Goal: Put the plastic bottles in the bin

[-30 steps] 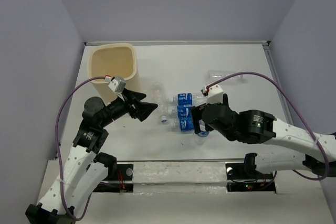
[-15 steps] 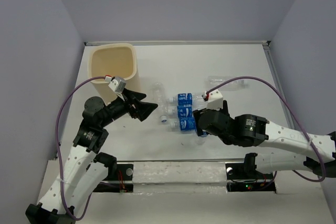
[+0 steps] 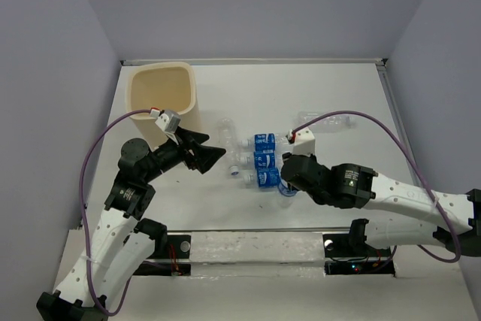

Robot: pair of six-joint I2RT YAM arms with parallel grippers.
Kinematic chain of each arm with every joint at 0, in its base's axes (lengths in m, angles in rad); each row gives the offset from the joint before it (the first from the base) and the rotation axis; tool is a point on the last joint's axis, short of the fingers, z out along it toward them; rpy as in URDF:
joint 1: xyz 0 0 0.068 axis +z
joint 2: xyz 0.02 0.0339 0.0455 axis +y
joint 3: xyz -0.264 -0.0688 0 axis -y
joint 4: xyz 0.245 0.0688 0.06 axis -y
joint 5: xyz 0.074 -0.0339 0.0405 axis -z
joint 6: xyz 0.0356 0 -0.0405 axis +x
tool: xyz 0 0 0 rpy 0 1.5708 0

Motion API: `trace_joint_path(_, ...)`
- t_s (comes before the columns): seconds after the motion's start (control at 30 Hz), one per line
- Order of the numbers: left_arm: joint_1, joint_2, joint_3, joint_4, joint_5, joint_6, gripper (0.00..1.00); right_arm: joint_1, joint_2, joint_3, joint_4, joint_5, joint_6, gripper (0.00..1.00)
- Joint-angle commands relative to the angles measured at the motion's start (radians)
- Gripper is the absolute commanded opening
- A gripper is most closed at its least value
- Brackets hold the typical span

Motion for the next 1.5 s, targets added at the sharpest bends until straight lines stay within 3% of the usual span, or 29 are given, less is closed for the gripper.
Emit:
trace_joint_path(0.0, -0.001, -0.012, 0.039, 0.018, 0.013, 0.005, 0.99, -0.002, -0.026, 0.026, 0.044, 0.012, 0.004, 0.23)
trace_joint_path(0.17, -0.001, -0.055, 0.065, 0.05, 0.033, 0.002, 0.99, -0.002, -0.067, 0.129, 0.038, -0.029, -0.065, 0.11)
trace_joint_path(0.3, -0.002, -0.167, 0.108, 0.112, -0.062, -0.034, 0.99, -0.002, -0.04, 0.337, 0.09, -0.095, -0.198, 0.04)
trace_joint_path(0.57, -0.013, -0.317, 0.138, -0.008, -0.583, -0.083, 0.99, -0.045, 0.113, 0.587, 0.547, -0.155, -0.595, 0.0)
trace_joint_path(0.67, -0.015, -0.297, 0.148, -0.146, -0.709, -0.106, 0.99, -0.099, 0.224, 0.715, 0.627, -0.259, -0.619, 0.0)
trace_joint_path(0.9, -0.015, -0.306, 0.061, -0.364, -0.711, -0.208, 0.99, -0.203, 0.604, 1.124, 0.687, -0.503, -0.59, 0.0)
trace_joint_path(1.07, -0.015, -0.302, 0.047, -0.422, -0.708, -0.258, 0.99, -0.252, 0.814, 1.288, 0.685, -0.606, -0.522, 0.0)
trace_joint_path(1.33, -0.016, -0.242, 0.024, -0.422, -0.642, -0.23, 0.99, -0.261, 0.985, 1.33, 0.688, -0.625, -0.475, 0.0)
trace_joint_path(1.4, -0.015, -0.222, 0.029, -0.418, -0.625, -0.219, 0.99, -0.261, 1.017, 1.341, 0.699, -0.626, -0.465, 0.14)
trace_joint_path(1.43, -0.015, -0.218, 0.029, -0.415, -0.622, -0.215, 0.99, -0.261, 1.027, 1.349, 0.699, -0.623, -0.467, 0.28)
trace_joint_path(1.47, -0.015, -0.21, 0.027, -0.412, -0.621, -0.207, 0.99, -0.261, 1.031, 1.353, 0.699, -0.606, -0.47, 0.56)
